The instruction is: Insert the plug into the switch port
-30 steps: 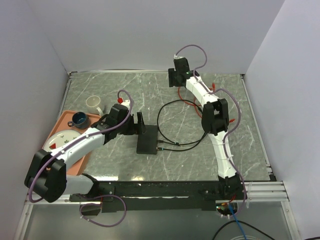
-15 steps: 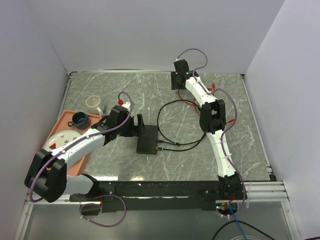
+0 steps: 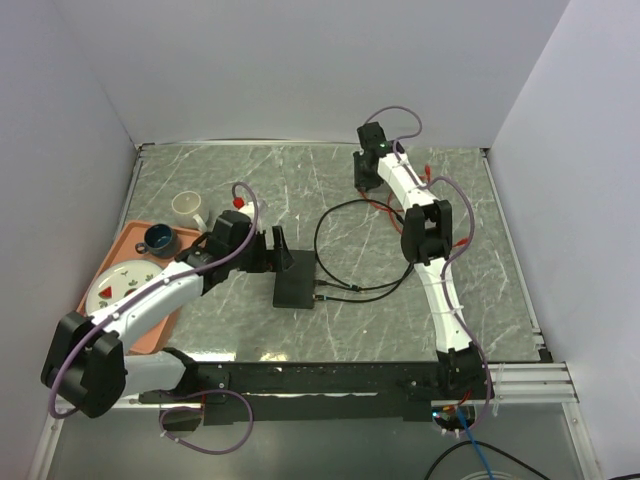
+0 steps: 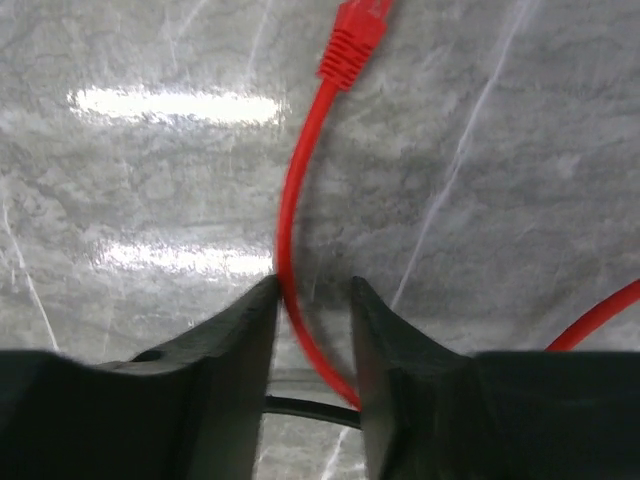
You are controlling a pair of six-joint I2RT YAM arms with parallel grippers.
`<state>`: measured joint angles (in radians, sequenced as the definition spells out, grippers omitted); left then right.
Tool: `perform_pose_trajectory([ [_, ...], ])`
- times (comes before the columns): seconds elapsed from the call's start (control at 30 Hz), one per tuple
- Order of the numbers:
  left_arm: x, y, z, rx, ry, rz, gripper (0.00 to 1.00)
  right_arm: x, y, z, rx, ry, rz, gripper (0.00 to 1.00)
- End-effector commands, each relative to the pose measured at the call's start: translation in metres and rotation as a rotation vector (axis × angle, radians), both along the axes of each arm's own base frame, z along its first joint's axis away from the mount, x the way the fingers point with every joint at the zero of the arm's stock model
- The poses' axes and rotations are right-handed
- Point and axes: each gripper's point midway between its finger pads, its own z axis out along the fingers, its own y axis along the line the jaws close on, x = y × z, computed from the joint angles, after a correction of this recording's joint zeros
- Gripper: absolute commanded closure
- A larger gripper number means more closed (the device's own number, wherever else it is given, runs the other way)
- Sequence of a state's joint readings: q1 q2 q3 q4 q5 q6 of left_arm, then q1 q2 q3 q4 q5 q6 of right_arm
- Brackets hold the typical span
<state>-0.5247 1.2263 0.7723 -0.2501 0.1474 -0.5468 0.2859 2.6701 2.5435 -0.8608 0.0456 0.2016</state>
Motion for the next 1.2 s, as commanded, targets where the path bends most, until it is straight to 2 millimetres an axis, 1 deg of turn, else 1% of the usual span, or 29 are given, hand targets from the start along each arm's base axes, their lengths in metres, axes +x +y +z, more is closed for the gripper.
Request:
perform_pose_trajectory([
  [0.0,-0.002,-0.006,0.021,-0.076,-0.033,-0.004,0.03,-0.016,0.003,-0.015,0.001,0.084,0.028,0.83],
  [0.07,-0.004,-0.005,0.024,-0.082,-0.034,-0.003,0.03,-0.017,0.003,-0.013,-0.021,0.072,0.029,0.98],
  [0.1,-0.004,-0.005,0.025,-0.083,-0.036,0.001,0.03,-0.018,0.01,-0.011,-0.033,0.064,0.045,1.0],
  [0.17,-0.006,-0.004,0.029,-0.089,-0.043,0.004,0.03,-0.024,0.009,-0.009,-0.092,0.055,0.059,1.0],
  [0.2,-0.007,-0.003,0.028,-0.086,-0.039,0.005,0.03,-0.022,0.017,-0.005,-0.101,0.024,0.072,1.0],
  [0.23,-0.008,-0.002,0.031,-0.092,-0.048,0.006,0.03,-0.021,0.016,0.0,-0.132,-0.001,0.074,1.0],
  [0.27,-0.008,-0.001,0.031,-0.089,-0.05,0.011,0.03,-0.026,0.015,0.006,-0.148,-0.016,0.076,1.0],
  [0.3,-0.01,0.0,0.03,-0.088,-0.048,0.014,0.03,-0.017,0.019,0.017,-0.137,-0.078,0.075,1.0],
  [0.33,-0.01,0.001,0.031,-0.089,-0.053,0.015,0.03,-0.015,0.018,0.026,-0.143,-0.113,0.06,1.0],
  [0.37,-0.011,0.002,0.03,-0.088,-0.052,0.017,0.03,-0.017,0.015,0.044,-0.136,-0.145,0.045,1.0],
  [0.4,-0.012,0.002,0.03,-0.089,-0.051,0.018,0.03,-0.007,0.017,0.061,-0.116,-0.221,0.029,1.0],
  [0.43,-0.013,0.003,0.032,-0.092,-0.057,0.015,0.03,-0.004,0.015,0.075,-0.111,-0.268,0.014,1.0],
  [0.47,-0.015,0.003,0.032,-0.094,-0.058,0.011,0.03,-0.007,0.009,0.097,-0.114,-0.318,-0.001,1.0],
  [0.53,-0.016,0.005,0.033,-0.091,-0.065,0.016,0.03,0.004,0.007,0.136,-0.106,-0.459,-0.023,1.0],
  [0.57,-0.017,0.005,0.033,-0.092,-0.067,0.011,0.03,0.004,0.003,0.158,-0.104,-0.516,-0.035,1.0],
  [0.6,-0.017,0.005,0.036,-0.097,-0.075,0.008,0.03,0.005,0.001,0.169,-0.124,-0.554,-0.024,1.0],
  [0.63,-0.017,0.005,0.037,-0.1,-0.079,0.012,0.03,0.011,0.0,0.187,-0.119,-0.62,-0.038,1.0],
  [0.7,-0.018,0.005,0.041,-0.108,-0.089,0.007,0.03,0.008,-0.004,0.21,-0.131,-0.686,-0.037,1.0],
  [0.73,-0.018,0.005,0.041,-0.108,-0.091,0.01,0.03,0.007,-0.007,0.226,-0.113,-0.749,-0.059,1.0],
  [0.77,-0.019,0.005,0.041,-0.108,-0.089,0.007,0.03,0.006,-0.009,0.233,-0.103,-0.775,-0.068,1.0],
  [0.83,-0.018,0.006,0.042,-0.106,-0.094,0.01,0.03,-0.003,-0.017,0.248,-0.134,-0.829,-0.076,1.0],
  [0.87,-0.018,0.006,0.041,-0.102,-0.09,0.01,0.03,-0.003,-0.018,0.264,-0.116,-0.891,-0.095,1.0],
  [0.93,-0.018,0.007,0.042,-0.098,-0.094,0.012,0.03,-0.014,-0.028,0.278,-0.126,-0.944,-0.116,1.0],
  [0.97,-0.018,0.008,0.042,-0.098,-0.094,0.014,0.03,-0.016,-0.028,0.295,-0.11,-1.007,-0.129,1.0],
  [1.0,-0.018,0.008,0.043,-0.1,-0.099,0.013,0.03,-0.019,-0.03,0.303,-0.112,-1.034,-0.124,1.0],
  [1.07,-0.018,0.007,0.047,-0.104,-0.109,0.012,0.03,-0.034,-0.025,0.329,-0.076,-1.091,-0.066,1.0],
  [1.1,-0.017,0.008,0.05,-0.106,-0.117,0.012,0.03,-0.04,-0.022,0.332,-0.072,-1.082,-0.04,1.0],
  [1.13,-0.017,0.007,0.054,-0.111,-0.127,0.013,0.03,-0.052,-0.015,0.353,-0.026,-1.108,0.016,1.0],
  [1.17,-0.016,0.008,0.056,-0.112,-0.135,0.016,0.03,-0.059,-0.011,0.36,-0.006,-1.105,0.046,1.0],
])
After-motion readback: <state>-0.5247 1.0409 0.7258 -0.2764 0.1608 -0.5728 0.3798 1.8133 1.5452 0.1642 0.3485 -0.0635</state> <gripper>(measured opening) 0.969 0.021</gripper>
